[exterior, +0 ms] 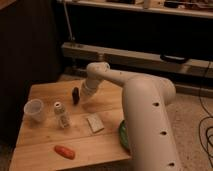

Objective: Knock the eraser over

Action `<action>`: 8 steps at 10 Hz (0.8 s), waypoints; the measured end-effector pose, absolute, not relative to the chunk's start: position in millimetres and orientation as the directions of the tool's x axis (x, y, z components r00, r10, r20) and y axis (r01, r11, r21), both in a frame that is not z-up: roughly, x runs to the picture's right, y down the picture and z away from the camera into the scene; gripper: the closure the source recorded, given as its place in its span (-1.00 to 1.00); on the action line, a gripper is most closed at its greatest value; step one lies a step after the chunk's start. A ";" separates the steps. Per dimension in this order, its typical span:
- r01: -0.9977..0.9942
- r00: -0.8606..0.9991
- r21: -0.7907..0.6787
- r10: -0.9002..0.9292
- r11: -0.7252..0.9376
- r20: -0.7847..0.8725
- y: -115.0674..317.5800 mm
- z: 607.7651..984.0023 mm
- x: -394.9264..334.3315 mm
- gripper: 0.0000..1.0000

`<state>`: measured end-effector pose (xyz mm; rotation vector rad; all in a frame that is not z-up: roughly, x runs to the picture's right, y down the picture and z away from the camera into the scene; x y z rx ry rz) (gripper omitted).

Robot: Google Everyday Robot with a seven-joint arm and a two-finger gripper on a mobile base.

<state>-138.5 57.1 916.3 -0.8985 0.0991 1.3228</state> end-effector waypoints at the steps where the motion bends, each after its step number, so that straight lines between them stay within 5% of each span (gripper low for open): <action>1: -0.862 0.293 -0.506 0.790 -0.025 -0.539 56.7 918.4 -139.3 0.96; 8: -0.870 0.289 -0.492 0.797 -0.012 -0.530 55.1 930.4 -143.6 0.96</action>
